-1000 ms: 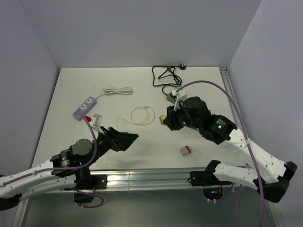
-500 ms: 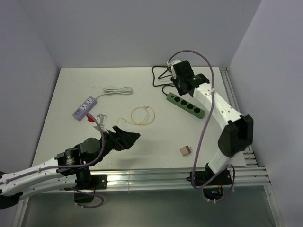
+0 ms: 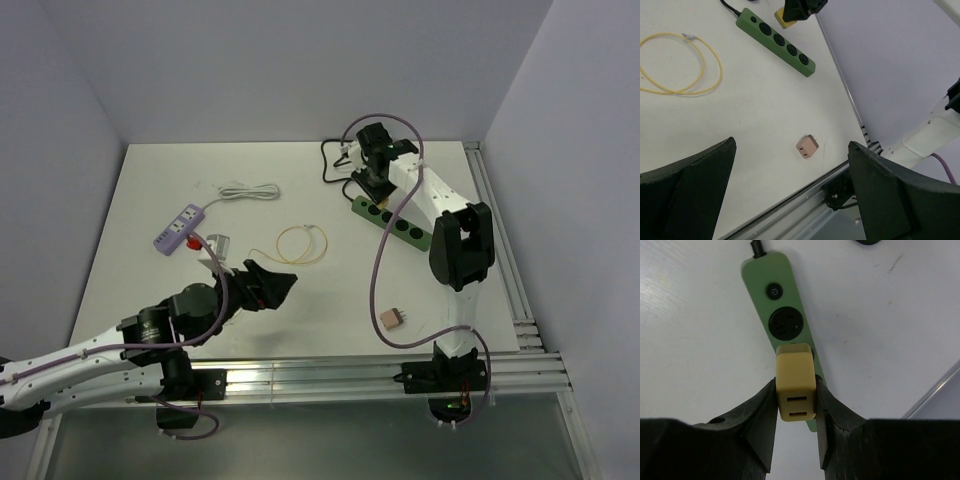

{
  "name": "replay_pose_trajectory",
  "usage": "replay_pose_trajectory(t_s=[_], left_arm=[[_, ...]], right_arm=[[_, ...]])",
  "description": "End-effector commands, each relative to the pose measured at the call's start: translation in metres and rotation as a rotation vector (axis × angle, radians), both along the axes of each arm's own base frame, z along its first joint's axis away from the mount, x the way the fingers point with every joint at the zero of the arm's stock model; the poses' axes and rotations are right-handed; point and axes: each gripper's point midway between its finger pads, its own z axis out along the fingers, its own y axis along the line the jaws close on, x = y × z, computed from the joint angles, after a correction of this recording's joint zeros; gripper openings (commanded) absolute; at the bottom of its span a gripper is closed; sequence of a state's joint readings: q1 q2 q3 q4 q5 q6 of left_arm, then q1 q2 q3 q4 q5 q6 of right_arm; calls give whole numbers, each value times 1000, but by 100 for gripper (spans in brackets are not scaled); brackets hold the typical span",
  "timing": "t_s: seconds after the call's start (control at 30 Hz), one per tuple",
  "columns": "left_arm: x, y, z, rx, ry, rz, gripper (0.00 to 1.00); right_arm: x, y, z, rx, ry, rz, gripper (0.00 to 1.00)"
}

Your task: Insert the plug

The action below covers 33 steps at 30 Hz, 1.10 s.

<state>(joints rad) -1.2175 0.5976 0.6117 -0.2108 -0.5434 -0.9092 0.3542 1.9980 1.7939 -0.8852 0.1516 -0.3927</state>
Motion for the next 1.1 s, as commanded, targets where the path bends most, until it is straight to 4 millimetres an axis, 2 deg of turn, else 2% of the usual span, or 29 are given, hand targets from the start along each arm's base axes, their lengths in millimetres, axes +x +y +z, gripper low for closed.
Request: replay_pose_trajectory(t_s=[0.0, 0.17, 0.2, 0.37, 0.47, 0.63, 0.8, 1.07], left_arm=[[12, 3, 19, 51, -79, 35, 99], [26, -9, 18, 96, -93, 9, 99], [27, -14, 13, 110, -76, -17, 99], [54, -4, 10, 105, -58, 19, 100], [60, 0, 9, 98, -61, 22, 99], [67, 2, 5, 119, -53, 18, 100], [70, 1, 4, 108, -50, -1, 99], [71, 9, 4, 99, -54, 12, 100]], right_arm=[[-4, 12, -1, 57, 59, 102, 0], [4, 9, -11, 46, 81, 128, 0], [7, 9, -14, 48, 89, 138, 0], [13, 7, -24, 37, 92, 141, 0], [13, 2, -30, 14, 100, 136, 0], [15, 1, -33, 5, 92, 138, 0], [13, -1, -45, -13, 131, 159, 0], [3, 0, -56, -44, 175, 281, 0]])
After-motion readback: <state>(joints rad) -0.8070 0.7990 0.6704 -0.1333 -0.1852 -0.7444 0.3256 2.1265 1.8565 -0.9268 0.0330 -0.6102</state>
